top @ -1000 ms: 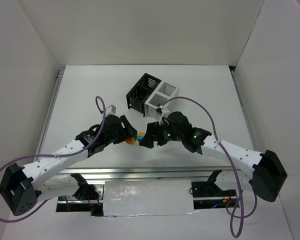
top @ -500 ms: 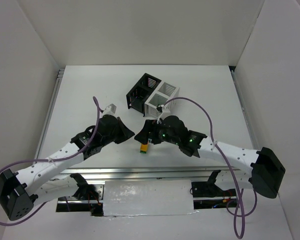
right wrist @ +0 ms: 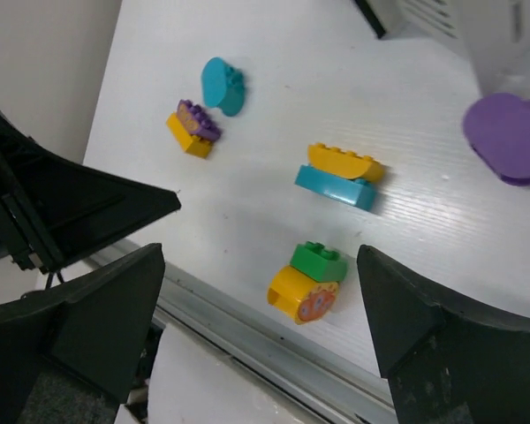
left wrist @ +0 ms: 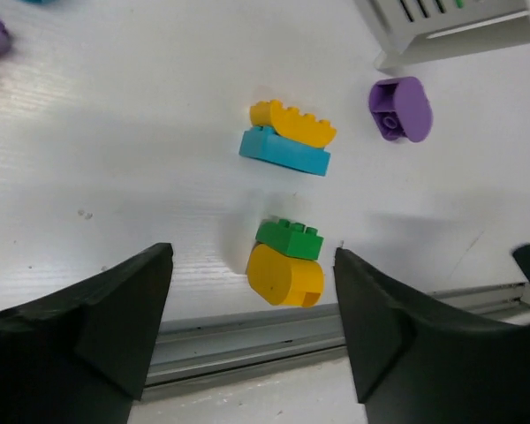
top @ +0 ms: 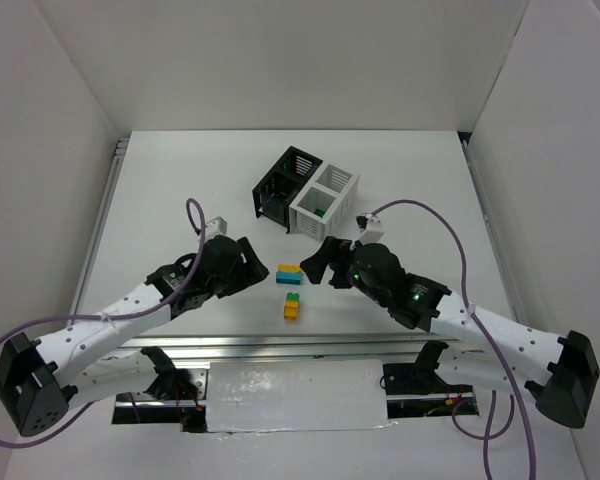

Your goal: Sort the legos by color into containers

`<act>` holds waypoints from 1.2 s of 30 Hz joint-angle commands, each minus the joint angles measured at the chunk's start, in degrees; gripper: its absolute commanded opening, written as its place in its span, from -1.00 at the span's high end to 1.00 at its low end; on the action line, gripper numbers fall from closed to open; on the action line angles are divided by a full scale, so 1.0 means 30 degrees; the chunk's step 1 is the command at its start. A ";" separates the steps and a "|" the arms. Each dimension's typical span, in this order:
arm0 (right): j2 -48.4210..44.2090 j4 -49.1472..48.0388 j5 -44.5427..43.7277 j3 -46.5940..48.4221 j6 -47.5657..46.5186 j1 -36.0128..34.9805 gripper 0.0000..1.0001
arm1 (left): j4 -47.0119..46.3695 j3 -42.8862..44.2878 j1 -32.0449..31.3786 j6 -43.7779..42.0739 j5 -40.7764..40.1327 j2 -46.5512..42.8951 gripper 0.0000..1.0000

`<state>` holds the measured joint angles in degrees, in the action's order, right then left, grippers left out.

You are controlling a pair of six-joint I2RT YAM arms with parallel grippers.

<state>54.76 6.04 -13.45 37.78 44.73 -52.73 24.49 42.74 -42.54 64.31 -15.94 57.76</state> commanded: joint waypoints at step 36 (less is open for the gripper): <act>-0.4250 0.7369 -0.3114 0.1823 -0.0902 0.2511 -0.99 | 0.0013 0.5473 -0.7087 -0.3412 -0.2069 1.0841 1.00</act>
<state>42.26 30.33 -25.54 42.02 44.69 -48.84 27.97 60.40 -63.24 59.20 -22.87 94.83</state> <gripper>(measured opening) 0.996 0.476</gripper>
